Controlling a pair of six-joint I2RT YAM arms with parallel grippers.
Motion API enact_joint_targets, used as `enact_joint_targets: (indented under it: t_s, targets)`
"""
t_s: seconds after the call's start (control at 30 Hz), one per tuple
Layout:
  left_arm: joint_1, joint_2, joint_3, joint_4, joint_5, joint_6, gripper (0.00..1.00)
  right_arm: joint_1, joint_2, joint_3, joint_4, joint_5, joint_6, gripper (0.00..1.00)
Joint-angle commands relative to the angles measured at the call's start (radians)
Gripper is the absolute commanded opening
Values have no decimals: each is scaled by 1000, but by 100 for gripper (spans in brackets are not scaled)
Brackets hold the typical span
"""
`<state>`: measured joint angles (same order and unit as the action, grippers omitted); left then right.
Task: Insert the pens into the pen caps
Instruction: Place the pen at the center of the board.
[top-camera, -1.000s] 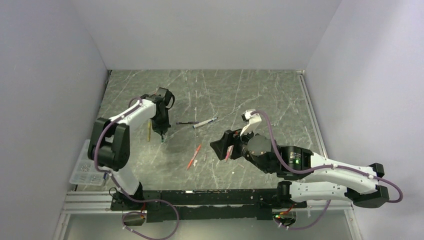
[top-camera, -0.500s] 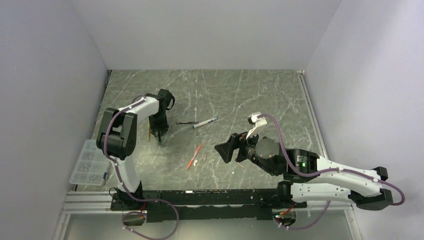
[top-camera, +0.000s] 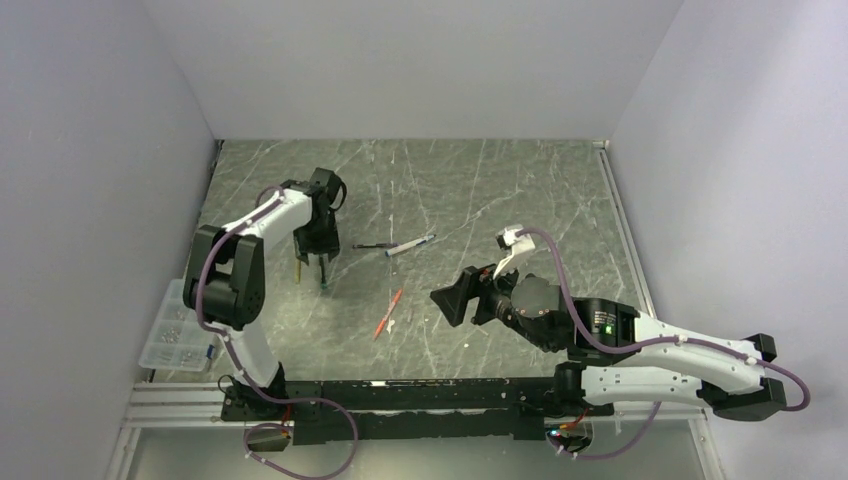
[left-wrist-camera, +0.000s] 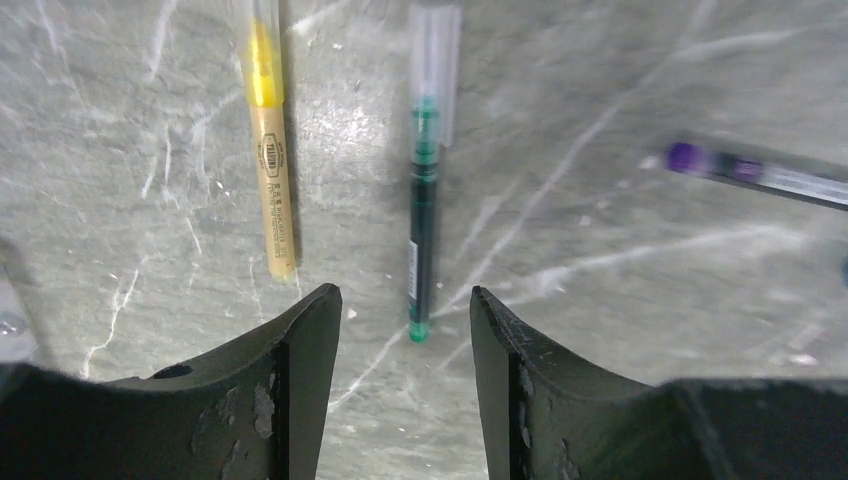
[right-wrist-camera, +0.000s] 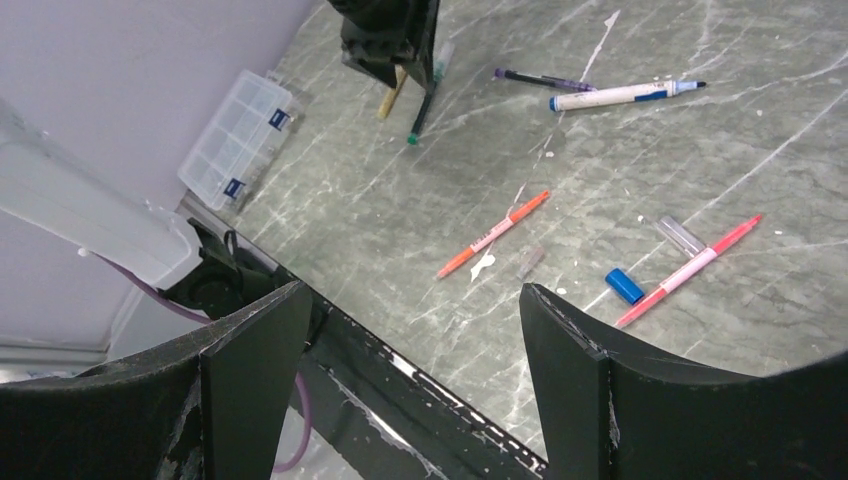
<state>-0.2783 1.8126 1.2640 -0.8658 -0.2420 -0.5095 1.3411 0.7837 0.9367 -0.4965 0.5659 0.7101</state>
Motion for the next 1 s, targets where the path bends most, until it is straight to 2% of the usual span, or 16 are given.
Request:
enact_joint_targets:
  t_s: [0.0,0.13,0.33,0.43,0.5,0.73,0.83,0.97]
  targets:
    - [-5,-105,100,-15,77,52,55,-2,-25,36,-34,25,2,81]
    - [-8,-113,197,-41,144,128,54,-2,-43,48,-72,53,-5,81]
    - [-9,-43,328,-67,241,286,55,-2,-64,65,-111,57,-2,81]
    - [-9,11,376,-85,354,376,55,-2,-73,65,-122,56,-1,81]
    - [-15,41,392,-86,399,432,55,-2,-75,65,-128,55,-1,81]
    - [-44,136,410,-54,398,587,57,-2,-86,48,-128,48,-8,81]
    - [-72,152,383,-12,442,660,61,-2,-98,26,-118,41,-2,81]
    - [-80,187,381,9,515,718,60,-2,-113,11,-113,24,7,81]
